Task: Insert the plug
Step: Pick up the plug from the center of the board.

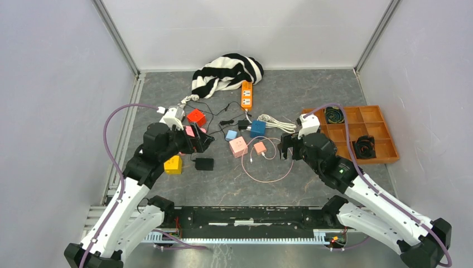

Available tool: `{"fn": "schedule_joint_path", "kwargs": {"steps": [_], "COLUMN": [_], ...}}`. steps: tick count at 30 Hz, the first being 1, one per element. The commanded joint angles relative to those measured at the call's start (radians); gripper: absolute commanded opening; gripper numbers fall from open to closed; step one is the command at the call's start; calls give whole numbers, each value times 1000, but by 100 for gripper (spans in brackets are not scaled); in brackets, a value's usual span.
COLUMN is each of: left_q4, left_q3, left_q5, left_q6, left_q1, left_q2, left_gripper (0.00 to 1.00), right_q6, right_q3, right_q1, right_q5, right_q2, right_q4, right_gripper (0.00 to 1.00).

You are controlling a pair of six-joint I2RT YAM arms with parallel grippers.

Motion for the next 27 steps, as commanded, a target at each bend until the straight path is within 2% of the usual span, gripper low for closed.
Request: {"fn": "schedule_joint_path", "kwargs": {"steps": [1, 6, 10, 14, 19, 24, 27], "left_q4": [14, 14, 24, 17, 19, 18, 15], "left_q3": [8, 0, -13, -14, -15, -18, -17], "left_q5": [-22, -58, -32, -35, -46, -43, -42], "left_q6": [69, 83, 69, 62, 62, 62, 61], "left_q1": [-5, -5, -5, -5, -4, -4, -4], "left_q2": [-17, -28, -27, -30, -49, -54, -55], "left_gripper": [100, 100, 100, 100, 100, 100, 100], "right_q6": [1, -9, -90, -338, -520, -606, -631], "right_q3": [-5, -4, -17, -23, 64, 140, 174], "right_q1": [-4, -4, -4, -5, -10, -31, -54], "right_q5": [-2, 85, 113, -66, -93, -181, -283], "right_q2": [3, 31, 67, 151, 327, 487, 556], "right_q4": [62, 102, 217, 386, 418, 455, 491], "right_gripper": [98, 98, 98, 98, 89, 77, 74]}}
